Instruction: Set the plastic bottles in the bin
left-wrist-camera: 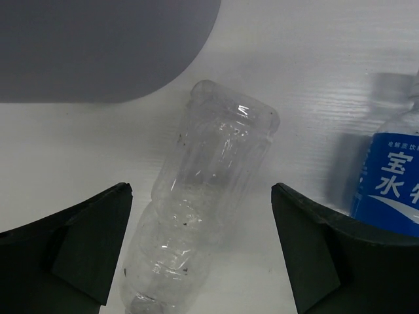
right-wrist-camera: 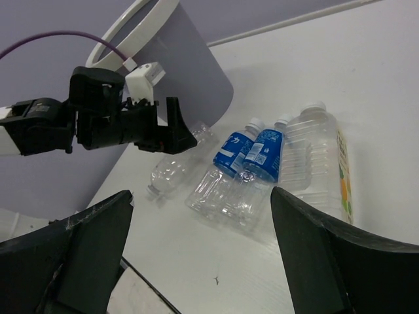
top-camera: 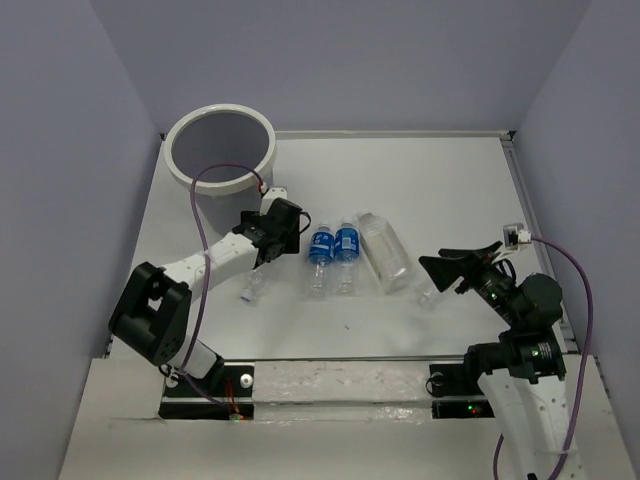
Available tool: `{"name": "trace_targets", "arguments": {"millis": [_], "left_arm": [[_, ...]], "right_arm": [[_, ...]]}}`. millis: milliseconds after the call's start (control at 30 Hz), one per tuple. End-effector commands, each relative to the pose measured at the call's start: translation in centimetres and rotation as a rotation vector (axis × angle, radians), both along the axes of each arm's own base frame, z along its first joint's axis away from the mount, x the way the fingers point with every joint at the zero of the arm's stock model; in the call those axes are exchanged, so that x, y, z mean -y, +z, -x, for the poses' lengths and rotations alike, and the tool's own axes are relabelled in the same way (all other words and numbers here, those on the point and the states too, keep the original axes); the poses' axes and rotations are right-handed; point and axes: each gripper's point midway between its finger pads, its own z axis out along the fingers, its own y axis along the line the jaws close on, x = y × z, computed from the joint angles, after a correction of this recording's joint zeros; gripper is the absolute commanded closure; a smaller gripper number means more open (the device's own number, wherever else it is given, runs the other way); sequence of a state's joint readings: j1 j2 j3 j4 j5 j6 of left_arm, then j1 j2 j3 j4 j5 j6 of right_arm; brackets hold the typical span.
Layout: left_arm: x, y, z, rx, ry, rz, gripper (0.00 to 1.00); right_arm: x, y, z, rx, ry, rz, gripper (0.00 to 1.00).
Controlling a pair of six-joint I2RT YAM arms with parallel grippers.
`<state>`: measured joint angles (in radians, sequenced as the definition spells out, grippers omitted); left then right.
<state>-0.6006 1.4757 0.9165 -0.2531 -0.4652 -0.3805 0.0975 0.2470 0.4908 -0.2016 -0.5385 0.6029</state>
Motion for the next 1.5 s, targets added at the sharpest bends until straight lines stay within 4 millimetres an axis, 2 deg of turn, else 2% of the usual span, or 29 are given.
{"name": "trace_targets", "arguments": {"millis": [0, 200, 367, 467, 500, 533, 567, 633, 667, 700, 767, 800, 833, 867, 933, 967, 1000, 1033, 1067, 1133, 1167, 1200, 1233, 1300, 1367, 1400, 1467], "left_arm": [[-0.1, 2.6, -2.8, 0.094, 0.020, -0.060, 0.02], [0.5, -0.3, -3.2, 0.025, 0.003, -0.099, 0.04], [0.8, -2.8, -2.5, -0.034, 0.017, -0.081, 0.13], [1.0, -2.8, -2.9, -0.027, 0.029, -0.073, 0.17], [1.0, -2.7, -3.0, -0.024, 0.030, -0.070, 0.21], [1.3, -2.6, -3.0, -0.023, 0.026, -0.060, 0.33], [1.4, -2.4, -3.0, -0.018, 0.027, -0.049, 0.38], [1.7, -1.9, -2.9, -0.007, 0.024, -0.025, 0.44], [2.1, -0.9, -2.9, 0.016, 0.018, 0.003, 0.49], [2.2, -0.4, -2.8, 0.026, 0.014, 0.018, 0.50], [3.2, 2.1, -2.5, 0.076, -0.015, 0.079, 0.50], [3.5, 3.1, -2.3, 0.094, -0.025, 0.106, 0.50], [4.2, 4.2, -2.1, 0.111, -0.049, 0.143, 0.51], [4.5, 7.0, -1.9, 0.169, -0.065, 0.199, 0.53], [5.7, 10.5, -1.5, 0.231, -0.113, 0.290, 0.53], [5.7, 13.6, -1.1, 0.296, -0.132, 0.347, 0.53], [6.0, 15.6, -0.9, 0.337, -0.150, 0.385, 0.53], [6.2, 18.2, -0.8, 0.390, -0.170, 0.424, 0.53], [6.3, 22.1, -0.4, 0.471, -0.202, 0.480, 0.53], [6.4, 25.8, 0.2, 0.541, -0.236, 0.527, 0.53], [6.2, 27.7, 0.5, 0.581, -0.246, 0.544, 0.53], [5.9, 30.7, 0.6, 0.639, -0.255, 0.558, 0.53], [5.6, 32.2, 0.7, 0.670, -0.248, 0.563, 0.53], [4.2, 35.6, 0.5, 0.762, -0.198, 0.556, 0.53], [2.6, 37.7, 0.2, 0.831, -0.130, 0.545, 0.53], [1.9, 39.5, 0.1, 0.876, -0.112, 0.548, 0.53], [1.1, 41.2, -0.1, 0.922, -0.088, 0.542, 0.53]], "right_arm": [[-0.8, 1.0, 0.9, 0.053, 0.056, -0.009, 0.10], [-0.8, 0.5, 1.0, 0.041, 0.059, -0.009, 0.10], [-0.8, 0.4, 0.7, 0.035, 0.055, -0.006, 0.10], [-0.8, 0.2, 0.7, 0.022, 0.058, -0.005, 0.10], [-0.8, 0.1, 0.7, 0.017, 0.058, -0.005, 0.10], [-0.8, -0.2, 0.7, 0.010, 0.058, -0.004, 0.10], [-0.8, -0.3, 0.6, 0.005, 0.055, -0.004, 0.10], [-0.8, -0.6, 0.4, -0.006, 0.051, -0.003, 0.10], [-0.8, -0.9, 0.3, -0.018, 0.050, -0.002, 0.10], [-0.6, -1.3, -0.1, -0.038, 0.038, 0.001, 0.11], [-0.2, -2.2, -0.7, -0.081, 0.004, 0.015, 0.11], [0.7, -2.7, -1.6, -0.113, -0.063, 0.026, 0.11], [1.2, -4.2, -2.2, -0.178, -0.096, 0.051, 0.11], [1.7, -4.6, -2.6, -0.200, -0.132, 0.060, 0.11], [3.4, -5.6, -3.7, -0.238, -0.254, 0.058, 0.09], [4.1, -5.7, -3.9, -0.238, -0.301, 0.052, 0.09], [4.8, -5.9, -4.2, -0.243, -0.346, 0.049, 0.08], [6.4, -6.3, -4.8, -0.254, -0.443, 0.060, 0.08], [8.3, -7.2, -5.3, -0.288, -0.553, 0.087, 0.07], [10.5, -8.2, -5.5, -0.343, -0.675, 0.122, 0.04], [11.6, -9.1, -5.6, -0.392, -0.742, 0.140, 0.05], [12.6, -9.4, -5.6, -0.415, -0.808, 0.141, 0.07], [14.2, -9.6, -5.5, -0.422, -0.902, 0.154, 0.07], [15.9, -10.6, -5.9, -0.441, -1.002, 0.195, 0.08], [16.4, -11.4, -6.4, -0.479, -1.035, 0.220, 0.06], [16.5, -12.3, -6.9, -0.527, -1.045, 0.242, 0.03], [16.3, -12.8, -7.7, -0.558, -1.045, 0.255, 0.02]]}}
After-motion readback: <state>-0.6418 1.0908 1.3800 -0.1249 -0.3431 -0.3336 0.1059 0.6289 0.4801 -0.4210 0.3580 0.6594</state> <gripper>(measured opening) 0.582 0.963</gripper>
